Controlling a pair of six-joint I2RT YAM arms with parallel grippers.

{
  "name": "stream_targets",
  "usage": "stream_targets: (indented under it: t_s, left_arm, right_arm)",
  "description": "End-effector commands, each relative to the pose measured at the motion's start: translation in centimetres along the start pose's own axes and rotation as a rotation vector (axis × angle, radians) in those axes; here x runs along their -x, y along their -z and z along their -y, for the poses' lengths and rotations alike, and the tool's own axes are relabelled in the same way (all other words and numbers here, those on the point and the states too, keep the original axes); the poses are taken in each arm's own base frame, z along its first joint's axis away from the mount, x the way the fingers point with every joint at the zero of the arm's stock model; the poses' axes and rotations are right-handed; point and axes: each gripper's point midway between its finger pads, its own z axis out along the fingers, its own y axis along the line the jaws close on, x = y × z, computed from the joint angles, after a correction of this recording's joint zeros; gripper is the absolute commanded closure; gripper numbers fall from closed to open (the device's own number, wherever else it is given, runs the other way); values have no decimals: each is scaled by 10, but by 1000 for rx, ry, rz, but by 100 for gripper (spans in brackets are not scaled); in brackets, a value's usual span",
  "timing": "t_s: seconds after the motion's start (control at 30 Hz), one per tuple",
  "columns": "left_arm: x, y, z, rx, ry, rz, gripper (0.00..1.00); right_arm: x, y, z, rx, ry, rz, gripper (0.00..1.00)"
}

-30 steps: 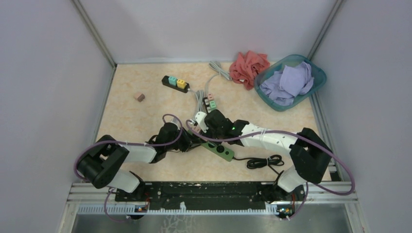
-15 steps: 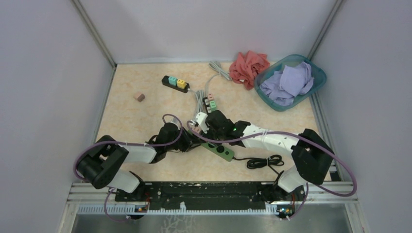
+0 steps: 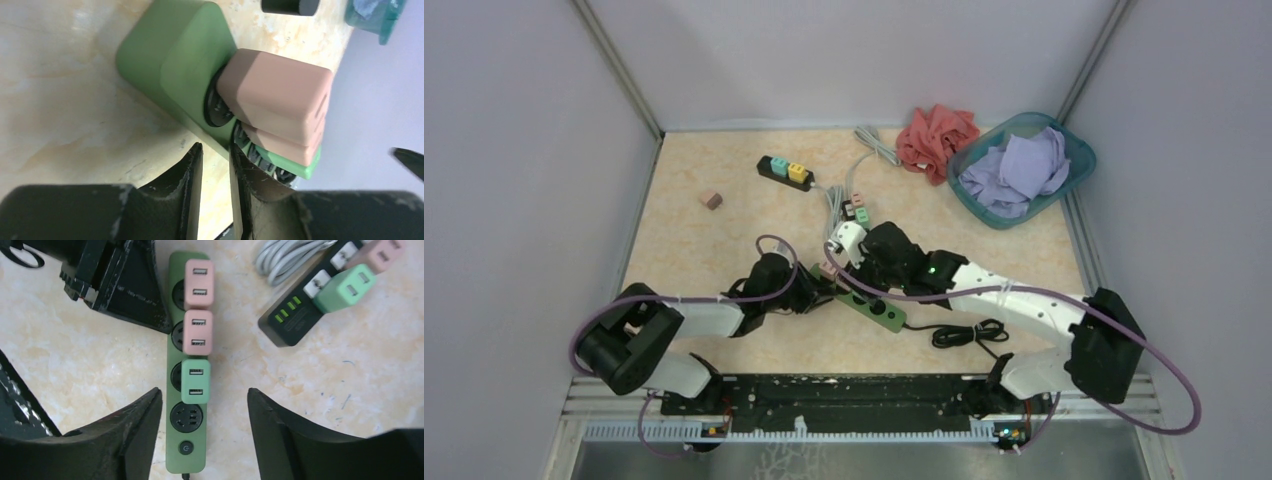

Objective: Insert the plug
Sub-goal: Insert the plug into the socket, then pick up the plug from the center of the board.

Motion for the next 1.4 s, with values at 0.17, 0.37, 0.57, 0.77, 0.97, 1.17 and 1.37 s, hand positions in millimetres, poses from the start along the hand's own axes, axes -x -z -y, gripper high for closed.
stream_targets:
  t_s: [0.17,0.37,0.57,0.77,0.97,1.17,1.37]
  left_arm:
    - [7,12,-25,108,-46,53,65]
    - [8,16,-24,107,-53,62,61]
    - [31,27,-23,132,-87,139,50]
    - [82,47,-13,187,-162,275,38]
    - [146,77,-14,331,-236,423,24]
    - [195,95,-15,432,-240,480,18]
    - [243,101,-21,543,-296,463,10]
  right_arm:
    - [45,53,33,-188,-184,331,9]
    - [49,76,45,-255,-340,478,1]
    - [42,80,45,-264,-336,485,1]
    - [30,68,42,-262,-310,510,1]
    - [21,61,49,-315,-274,562,1]
    - [8,49,46,-317,-284,590,1]
    - [-8,47,50,-360,-317,615,1]
